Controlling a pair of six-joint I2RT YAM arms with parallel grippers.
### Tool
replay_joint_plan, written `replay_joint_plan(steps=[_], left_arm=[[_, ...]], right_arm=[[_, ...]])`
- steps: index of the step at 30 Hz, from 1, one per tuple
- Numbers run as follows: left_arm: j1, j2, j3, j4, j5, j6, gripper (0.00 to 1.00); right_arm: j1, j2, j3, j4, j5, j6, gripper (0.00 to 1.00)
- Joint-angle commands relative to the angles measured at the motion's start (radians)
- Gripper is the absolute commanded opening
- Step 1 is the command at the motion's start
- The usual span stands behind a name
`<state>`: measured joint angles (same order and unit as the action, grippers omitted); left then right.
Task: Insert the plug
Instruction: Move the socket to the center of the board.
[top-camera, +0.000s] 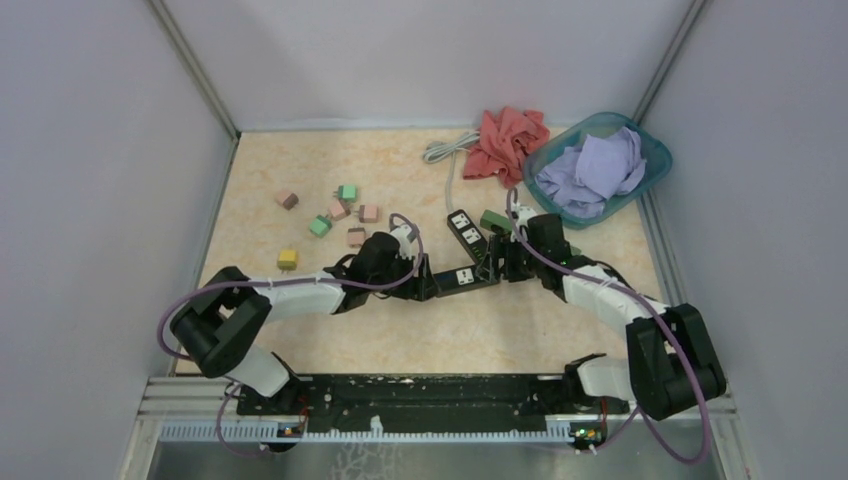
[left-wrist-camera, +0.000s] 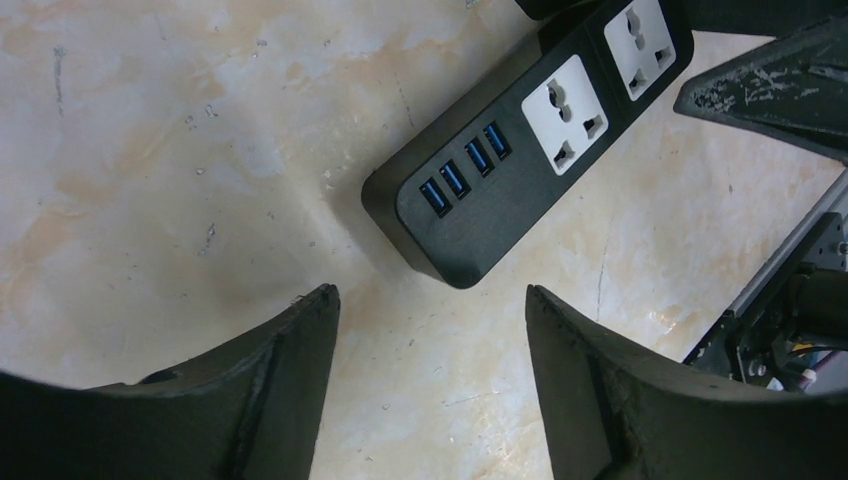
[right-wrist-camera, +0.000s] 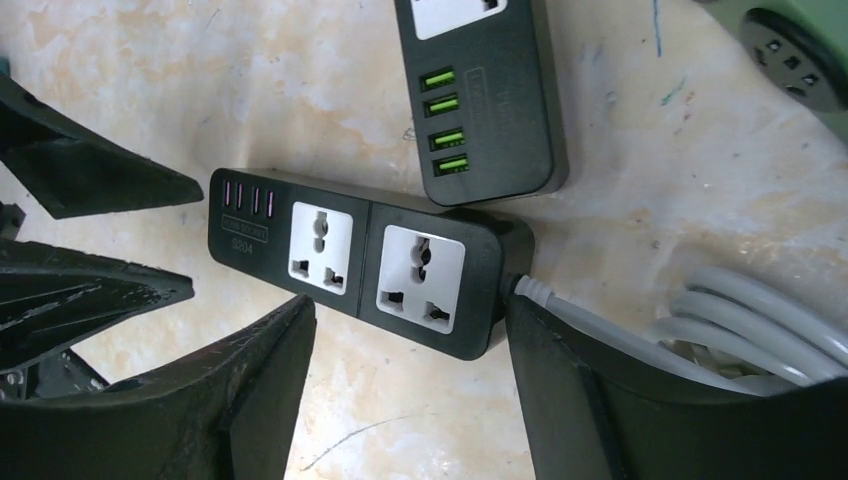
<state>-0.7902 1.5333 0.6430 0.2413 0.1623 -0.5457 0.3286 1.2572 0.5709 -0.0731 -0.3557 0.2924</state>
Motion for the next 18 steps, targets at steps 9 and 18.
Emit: replay_joint_plan(steps=[9, 18], left_arm=[[-0.003, 0.033, 0.022, -0.025, -0.062, 0.006, 0.61], [0.039, -0.063, -0.012, -0.144, -0.233, 0.043, 0.58]], right_arm=[[0.149, 0.019, -0.008, 0.131, -0.006, 0.084, 0.56], [0.328, 0.148, 0.063, 0.235, -0.004, 0.149, 0.52]])
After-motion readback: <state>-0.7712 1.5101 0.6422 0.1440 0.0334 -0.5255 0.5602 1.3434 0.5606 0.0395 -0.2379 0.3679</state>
